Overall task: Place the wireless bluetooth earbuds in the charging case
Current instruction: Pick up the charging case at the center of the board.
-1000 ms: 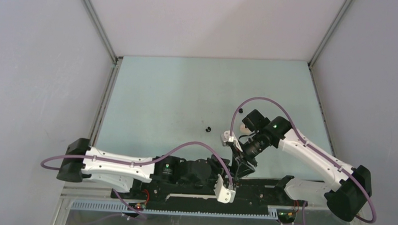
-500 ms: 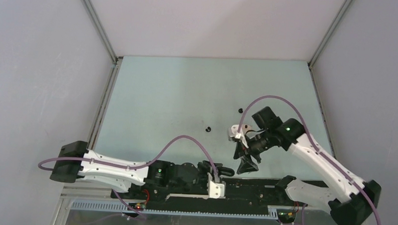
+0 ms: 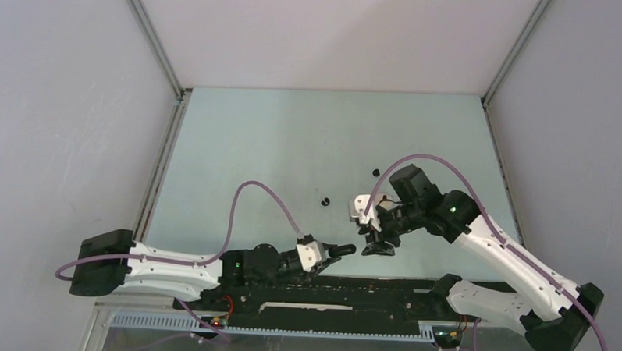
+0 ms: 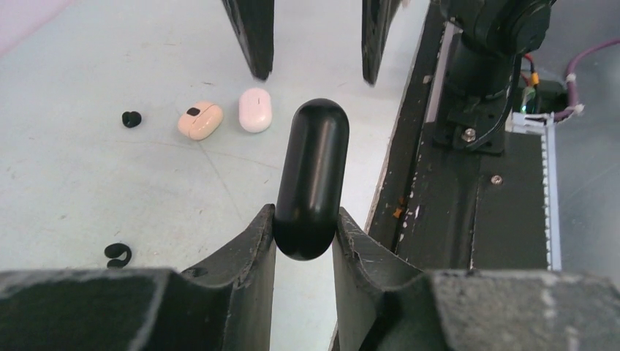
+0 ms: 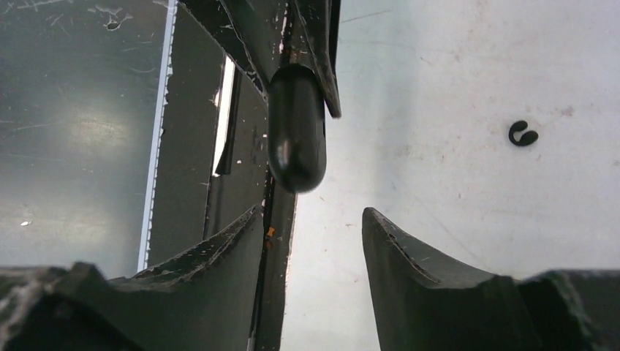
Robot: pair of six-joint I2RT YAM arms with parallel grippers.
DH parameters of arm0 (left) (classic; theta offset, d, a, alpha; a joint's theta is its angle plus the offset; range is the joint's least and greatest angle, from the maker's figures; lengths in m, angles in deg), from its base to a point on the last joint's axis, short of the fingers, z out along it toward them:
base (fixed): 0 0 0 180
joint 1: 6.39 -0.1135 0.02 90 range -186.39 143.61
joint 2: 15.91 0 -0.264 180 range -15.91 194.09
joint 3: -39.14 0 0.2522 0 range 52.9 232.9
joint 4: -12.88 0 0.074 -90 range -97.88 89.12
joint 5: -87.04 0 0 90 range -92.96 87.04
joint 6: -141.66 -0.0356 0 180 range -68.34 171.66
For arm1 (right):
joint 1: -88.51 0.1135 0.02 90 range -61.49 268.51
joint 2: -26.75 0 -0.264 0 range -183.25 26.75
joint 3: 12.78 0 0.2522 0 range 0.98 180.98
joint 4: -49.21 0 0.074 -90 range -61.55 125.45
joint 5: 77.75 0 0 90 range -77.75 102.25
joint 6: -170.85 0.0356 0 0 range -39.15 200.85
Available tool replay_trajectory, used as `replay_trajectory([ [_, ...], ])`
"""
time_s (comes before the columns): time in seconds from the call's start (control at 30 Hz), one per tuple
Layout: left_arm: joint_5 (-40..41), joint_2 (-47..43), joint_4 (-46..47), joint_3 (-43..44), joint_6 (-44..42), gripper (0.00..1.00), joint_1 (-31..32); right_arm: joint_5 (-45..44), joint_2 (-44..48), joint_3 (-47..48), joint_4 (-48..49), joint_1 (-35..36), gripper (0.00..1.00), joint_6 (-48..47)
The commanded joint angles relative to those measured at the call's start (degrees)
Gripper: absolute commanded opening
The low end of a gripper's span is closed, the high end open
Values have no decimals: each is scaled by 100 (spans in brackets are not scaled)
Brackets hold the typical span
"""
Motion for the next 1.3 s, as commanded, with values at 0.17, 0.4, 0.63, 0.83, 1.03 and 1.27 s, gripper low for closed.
replay_trajectory([
  [0.17, -556, 207, -698, 974, 695, 24, -266, -241, -148, 174, 233, 600, 58, -77],
  [0.4, -703, 676, -1279, 1515, 773, 24, -293, -333, -196, 190, 196, 756, 57, -20],
  [0.63, -739, 823, -1542, 1754, 794, 24, -297, -560, -144, 190, 114, 822, 55, 22],
  [0.83, -704, 696, -1484, 1696, 804, 24, -293, -641, -218, 187, -7, 834, 42, 4],
  [1.03, -639, 518, -1378, 1563, 786, 24, -293, -740, -368, 190, -36, 831, 38, 40],
  [1.27, -358, 289, -966, 1180, 815, 47, -295, -650, -411, 190, 112, 658, 20, 164],
])
